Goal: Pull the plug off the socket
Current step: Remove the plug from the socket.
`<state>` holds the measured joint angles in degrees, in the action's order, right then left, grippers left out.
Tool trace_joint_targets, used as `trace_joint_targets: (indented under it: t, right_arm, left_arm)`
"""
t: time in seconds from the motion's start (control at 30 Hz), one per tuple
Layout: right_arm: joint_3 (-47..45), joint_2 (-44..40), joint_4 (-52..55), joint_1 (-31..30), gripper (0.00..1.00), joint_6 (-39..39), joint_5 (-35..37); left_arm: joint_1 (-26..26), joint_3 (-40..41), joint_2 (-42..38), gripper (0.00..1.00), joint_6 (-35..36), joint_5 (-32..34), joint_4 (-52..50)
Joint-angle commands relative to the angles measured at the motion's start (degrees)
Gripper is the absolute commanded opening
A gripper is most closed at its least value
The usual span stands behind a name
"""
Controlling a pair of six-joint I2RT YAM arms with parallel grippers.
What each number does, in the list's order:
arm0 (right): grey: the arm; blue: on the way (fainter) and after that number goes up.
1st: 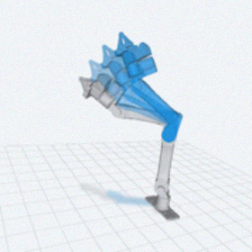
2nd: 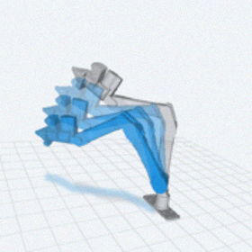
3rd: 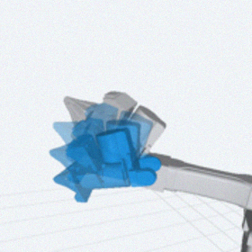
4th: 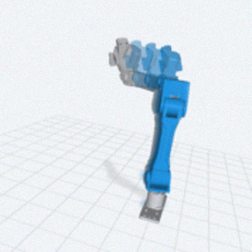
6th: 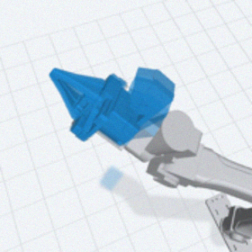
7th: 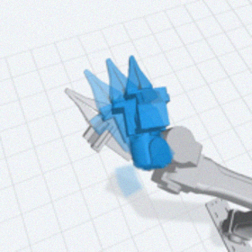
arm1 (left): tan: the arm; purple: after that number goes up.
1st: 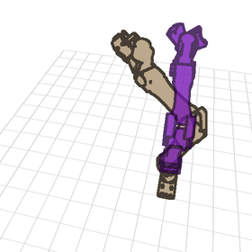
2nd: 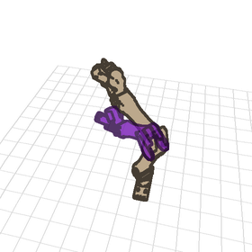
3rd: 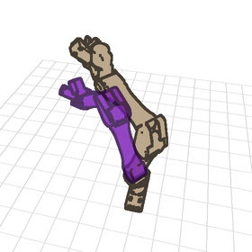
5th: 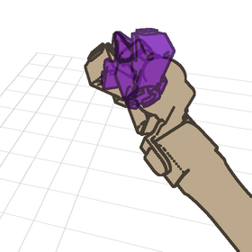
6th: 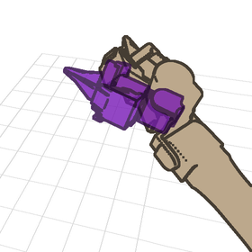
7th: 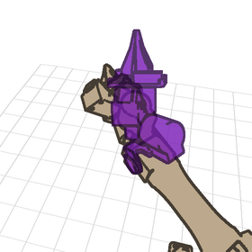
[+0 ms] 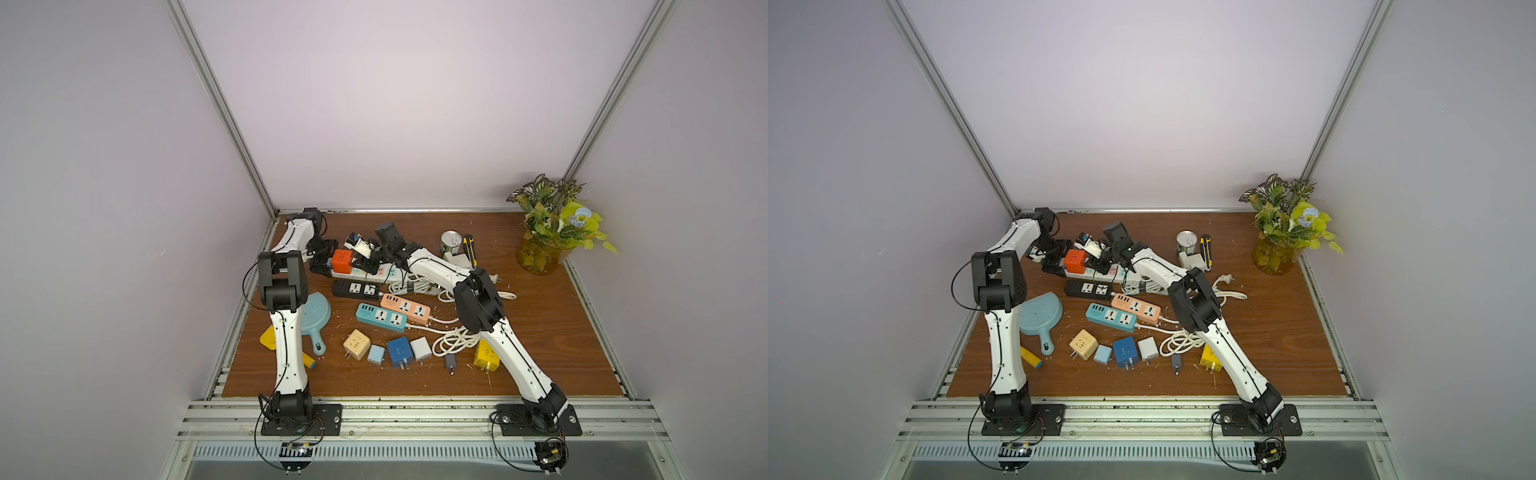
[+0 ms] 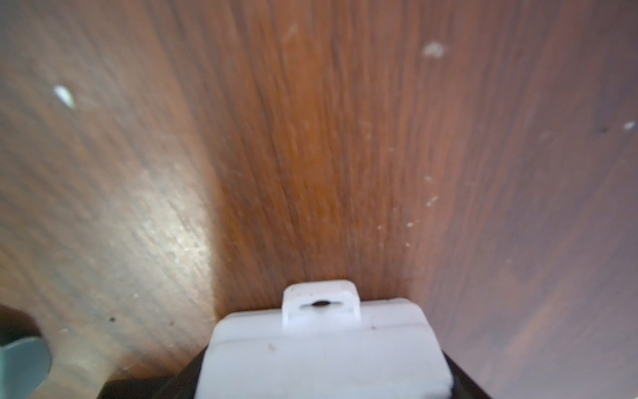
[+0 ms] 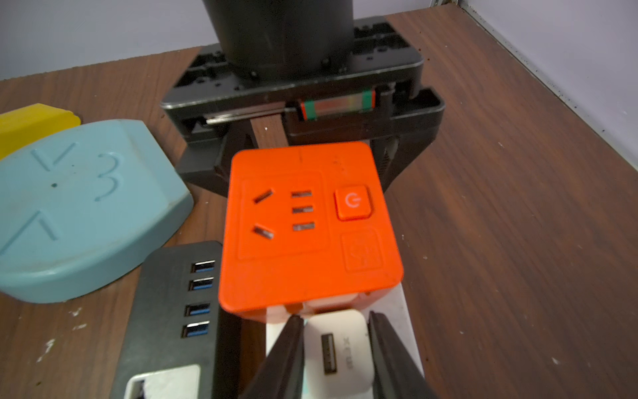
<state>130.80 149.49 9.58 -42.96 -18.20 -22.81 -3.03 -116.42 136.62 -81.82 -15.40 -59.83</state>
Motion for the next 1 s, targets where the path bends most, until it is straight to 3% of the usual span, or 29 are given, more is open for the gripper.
trace_joint_targets:
  t: [0.0, 0.1, 0.27, 0.57, 0.97]
  right_arm:
    - [2.7, 1.2, 2.5, 0.2, 0.33, 0.5, 2.5]
    - [2.8, 1.2, 3.1, 0.2, 0.24, 0.2, 2.6]
    - [4.2, 0.5, 3.2, 0.0, 0.00, -1.9, 1.3]
    - [6.7, -3.2, 2.3, 0.2, 0.00, -3.3, 1.1]
    - [1.2, -10.5, 0.7, 1.3, 0.00, -3.8, 0.2]
  left_arm:
    - [1.1, 0.6, 3.8, 0.18, 0.6, 6.0, -1.4]
    - [1.1, 0.6, 3.7, 0.18, 0.7, 6.0, -1.3]
    - [1.2, 0.8, 3.7, 0.18, 0.8, 6.1, -1.3]
    - [1.2, 0.9, 4.1, 0.18, 0.5, 6.3, -1.4]
    - [1.4, 0.3, 5.0, 0.18, 0.1, 6.2, -1.3]
